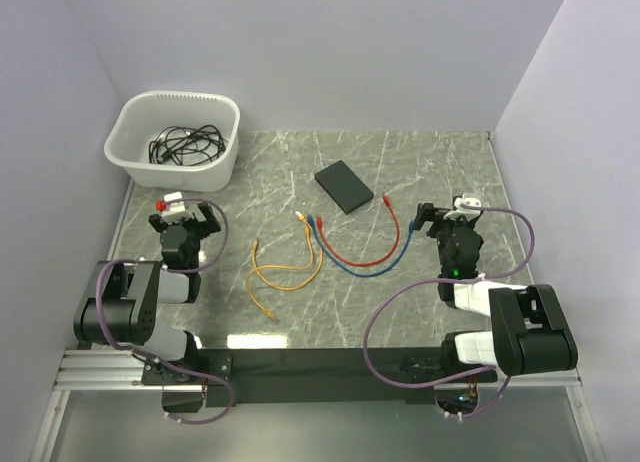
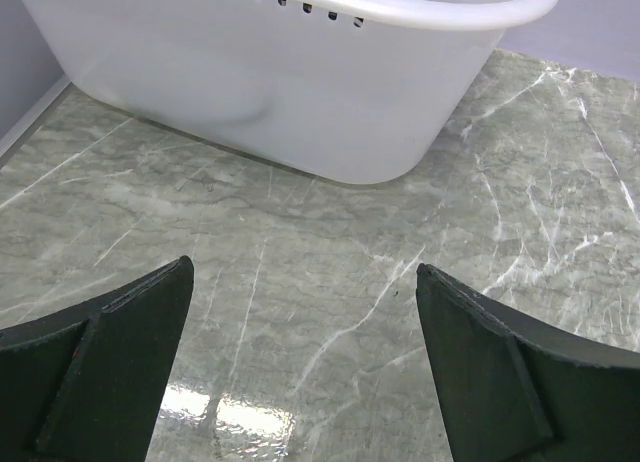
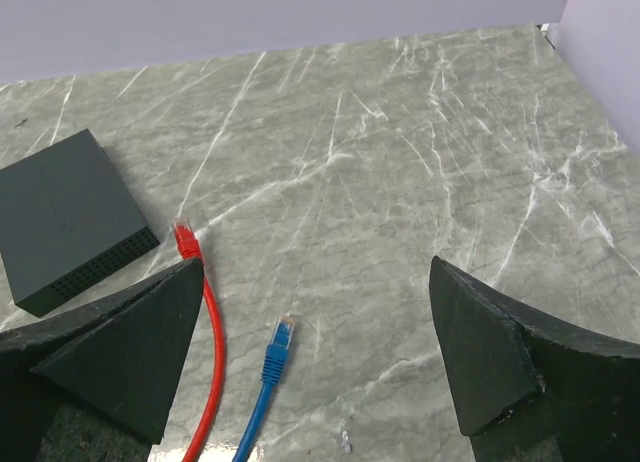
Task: Insert the plug into the switch port
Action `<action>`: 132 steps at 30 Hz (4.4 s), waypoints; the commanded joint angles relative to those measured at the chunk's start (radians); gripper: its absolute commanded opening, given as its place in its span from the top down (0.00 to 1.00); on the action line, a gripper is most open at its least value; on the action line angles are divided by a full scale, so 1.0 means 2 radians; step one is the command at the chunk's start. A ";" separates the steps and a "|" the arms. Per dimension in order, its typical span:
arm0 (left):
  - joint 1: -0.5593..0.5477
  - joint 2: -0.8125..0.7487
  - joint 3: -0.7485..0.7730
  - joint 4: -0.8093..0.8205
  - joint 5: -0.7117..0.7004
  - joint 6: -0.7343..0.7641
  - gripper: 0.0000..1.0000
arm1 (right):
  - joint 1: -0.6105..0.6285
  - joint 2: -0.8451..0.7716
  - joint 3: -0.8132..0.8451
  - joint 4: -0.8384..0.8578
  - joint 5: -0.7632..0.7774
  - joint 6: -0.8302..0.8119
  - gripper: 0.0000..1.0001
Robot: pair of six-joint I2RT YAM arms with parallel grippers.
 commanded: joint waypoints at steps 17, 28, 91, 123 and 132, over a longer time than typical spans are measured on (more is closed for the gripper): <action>-0.002 -0.008 0.003 0.027 0.008 0.005 0.01 | 0.004 -0.002 0.001 0.015 0.008 -0.003 0.00; -0.002 -0.009 0.004 0.027 0.008 0.005 0.01 | 0.118 -0.086 0.219 -0.320 0.005 0.035 0.00; -0.056 -0.124 0.089 -0.174 -0.050 0.021 0.01 | 0.168 0.615 0.916 -0.616 -0.414 0.287 0.34; -0.156 -0.210 0.106 -0.378 0.038 -0.209 0.09 | 0.316 0.086 0.396 -0.610 0.022 0.163 0.35; -0.163 -0.114 0.121 -0.316 0.094 -0.211 0.09 | 0.318 0.131 0.387 -0.616 0.035 0.224 0.37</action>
